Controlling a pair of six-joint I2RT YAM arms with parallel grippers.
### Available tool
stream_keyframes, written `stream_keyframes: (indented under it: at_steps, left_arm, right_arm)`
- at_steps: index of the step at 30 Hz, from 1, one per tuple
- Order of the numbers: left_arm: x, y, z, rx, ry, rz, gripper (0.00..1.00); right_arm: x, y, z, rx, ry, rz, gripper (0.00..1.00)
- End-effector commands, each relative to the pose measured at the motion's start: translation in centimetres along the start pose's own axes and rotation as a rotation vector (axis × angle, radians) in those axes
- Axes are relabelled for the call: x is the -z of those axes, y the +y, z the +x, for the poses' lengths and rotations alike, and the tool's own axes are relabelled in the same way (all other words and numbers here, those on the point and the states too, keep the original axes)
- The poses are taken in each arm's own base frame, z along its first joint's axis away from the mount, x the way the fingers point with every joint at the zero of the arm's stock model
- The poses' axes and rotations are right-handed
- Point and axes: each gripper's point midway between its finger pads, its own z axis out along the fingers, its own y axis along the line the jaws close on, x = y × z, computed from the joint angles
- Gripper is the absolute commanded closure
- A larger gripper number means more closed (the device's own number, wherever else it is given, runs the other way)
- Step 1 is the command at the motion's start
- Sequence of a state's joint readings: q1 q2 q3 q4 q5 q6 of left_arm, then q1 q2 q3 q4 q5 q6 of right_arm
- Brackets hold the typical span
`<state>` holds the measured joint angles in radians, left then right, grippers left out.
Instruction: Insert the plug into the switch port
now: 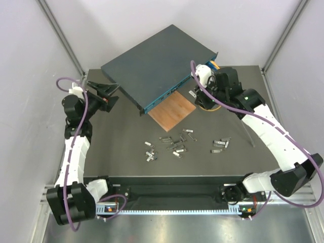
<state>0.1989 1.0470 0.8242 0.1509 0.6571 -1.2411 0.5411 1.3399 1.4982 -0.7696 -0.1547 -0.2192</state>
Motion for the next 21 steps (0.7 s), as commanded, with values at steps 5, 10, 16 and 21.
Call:
stream_keyframes:
  at_steps: [5,10,16,21]
  left_arm:
    - [-1.9,-2.1,1.5,-0.04,0.054,0.189,0.11]
    - [-3.0,-3.2,2.3,-0.068,0.072,0.24,0.3]
    - [-3.7,-3.4,3.0,-0.077,0.086,0.228,0.45]
    - [-4.0,-3.0,3.9,-0.081,0.109,0.206,0.74]
  right_arm:
    - [-0.1,-1.1,-3.2,-0.005,-0.074,0.03,1.0]
    - [-1.1,-1.5,-3.6,-0.019,-0.055,0.047,1.0]
    - [-1.9,-1.0,-4.4,-0.042,-0.045,0.029,1.0]
    - [-2.5,0.3,-4.9,-0.058,-0.041,0.002,1.0]
